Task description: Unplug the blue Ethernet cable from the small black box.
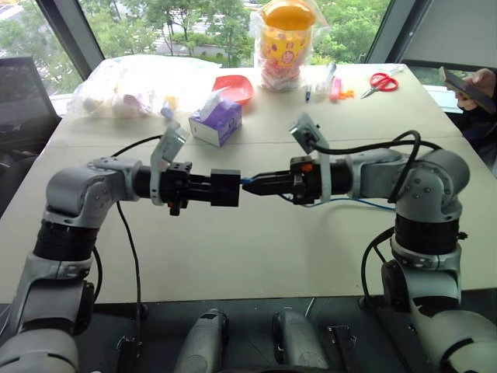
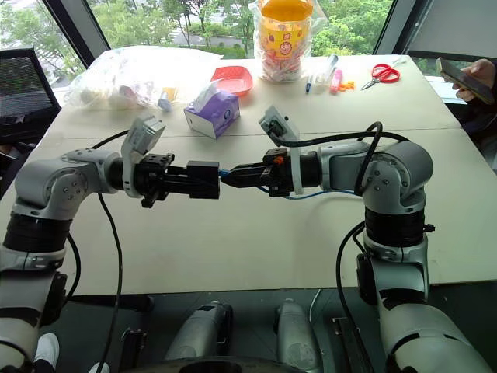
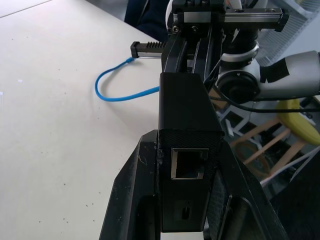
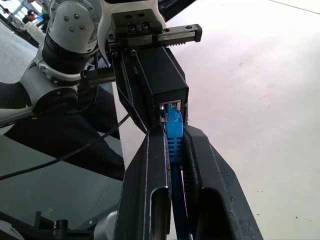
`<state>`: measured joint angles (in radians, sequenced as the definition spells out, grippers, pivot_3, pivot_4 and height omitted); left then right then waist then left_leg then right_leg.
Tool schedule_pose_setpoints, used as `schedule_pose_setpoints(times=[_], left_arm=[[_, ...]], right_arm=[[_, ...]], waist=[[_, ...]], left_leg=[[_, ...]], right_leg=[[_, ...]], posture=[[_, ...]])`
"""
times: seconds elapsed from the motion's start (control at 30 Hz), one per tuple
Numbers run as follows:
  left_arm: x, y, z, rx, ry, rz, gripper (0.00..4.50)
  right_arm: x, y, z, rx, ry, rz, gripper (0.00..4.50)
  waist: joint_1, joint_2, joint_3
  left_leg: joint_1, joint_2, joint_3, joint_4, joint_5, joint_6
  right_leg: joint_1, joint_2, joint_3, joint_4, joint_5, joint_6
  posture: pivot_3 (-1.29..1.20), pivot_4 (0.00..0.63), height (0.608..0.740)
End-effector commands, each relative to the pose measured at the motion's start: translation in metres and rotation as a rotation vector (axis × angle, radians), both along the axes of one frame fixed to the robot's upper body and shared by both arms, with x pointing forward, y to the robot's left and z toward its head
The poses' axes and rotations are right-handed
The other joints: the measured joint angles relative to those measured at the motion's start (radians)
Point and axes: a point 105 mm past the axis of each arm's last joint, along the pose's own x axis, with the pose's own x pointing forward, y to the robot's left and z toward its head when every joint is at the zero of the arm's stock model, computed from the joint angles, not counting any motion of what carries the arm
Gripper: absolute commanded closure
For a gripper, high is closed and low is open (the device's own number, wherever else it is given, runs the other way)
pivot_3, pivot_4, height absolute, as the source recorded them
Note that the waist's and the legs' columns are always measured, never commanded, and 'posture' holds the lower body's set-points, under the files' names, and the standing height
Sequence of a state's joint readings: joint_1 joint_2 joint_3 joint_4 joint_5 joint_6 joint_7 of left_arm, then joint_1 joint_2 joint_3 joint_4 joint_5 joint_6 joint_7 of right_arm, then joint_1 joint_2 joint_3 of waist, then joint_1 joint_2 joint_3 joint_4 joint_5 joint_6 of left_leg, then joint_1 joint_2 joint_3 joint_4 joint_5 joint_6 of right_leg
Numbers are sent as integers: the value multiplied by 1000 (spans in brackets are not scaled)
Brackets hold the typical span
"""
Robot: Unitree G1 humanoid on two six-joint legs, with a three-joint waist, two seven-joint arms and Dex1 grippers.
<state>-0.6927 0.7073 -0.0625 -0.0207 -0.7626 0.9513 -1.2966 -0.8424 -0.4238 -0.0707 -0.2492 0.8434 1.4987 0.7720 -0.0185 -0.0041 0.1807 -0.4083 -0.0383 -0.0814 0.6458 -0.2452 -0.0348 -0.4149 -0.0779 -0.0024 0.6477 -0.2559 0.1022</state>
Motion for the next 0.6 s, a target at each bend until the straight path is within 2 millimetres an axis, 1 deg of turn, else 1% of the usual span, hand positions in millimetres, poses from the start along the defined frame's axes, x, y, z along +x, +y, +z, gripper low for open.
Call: schedule_pose_setpoints(times=[0.03, 0.17, 0.23, 0.33, 0.43, 0.53, 0.6], left_arm=[[-3, 2, 4, 16, -31, -5, 3964], [-2, 9, 7, 15, -35, 4, 3964], [-1, 12, 6, 27, -41, 11, 3964], [-1, 15, 6, 34, -43, 15, 3964], [-1, 19, 7, 41, -47, 26, 3964], [0, 22, 7, 44, -51, 39, 3964], [0, 23, 7, 44, -51, 42, 3964]], right_arm=[[-3, 0, 8, 3, -32, 23, 4385], [4, -13, -1, -11, 14, -13, 4385], [9, -24, -8, -19, 50, -40, 4385], [13, -32, -14, -31, 73, -62, 4385], [22, -50, -25, -68, 87, -125, 4385], [29, -62, -27, -74, 77, -167, 4385], [30, -67, -27, -71, 79, -178, 4385]], waist=[[0, 0, 0], [0, 0, 0], [1, 0, 0], [1, 0, 0], [1, 0, 0], [-1, 0, 0], [-1, 0, 0]], left_leg=[[0, 0, 0, 0, 0, 0], [0, 0, 0, 0, 0, 0], [0, 0, 0, 0, 0, 0], [0, 0, 0, 0, 0, 0], [0, 0, 0, 0, 0, 0], [0, 0, 0, 0, 0, 0], [0, 0, 0, 0, 0, 0]], right_leg=[[0, 0, 0, 0, 0, 0], [0, 0, 0, 0, 0, 0], [0, 0, 0, 0, 0, 0], [0, 0, 0, -1, 0, 0], [0, 0, 0, 0, 0, 0], [0, 0, 0, -1, 0, 0], [0, 0, 0, 0, 0, 0]], posture=[[0, 150, 740], [0, 150, 740], [0, 150, 740], [0, 150, 740], [0, 150, 740], [0, 150, 740], [0, 150, 740]])
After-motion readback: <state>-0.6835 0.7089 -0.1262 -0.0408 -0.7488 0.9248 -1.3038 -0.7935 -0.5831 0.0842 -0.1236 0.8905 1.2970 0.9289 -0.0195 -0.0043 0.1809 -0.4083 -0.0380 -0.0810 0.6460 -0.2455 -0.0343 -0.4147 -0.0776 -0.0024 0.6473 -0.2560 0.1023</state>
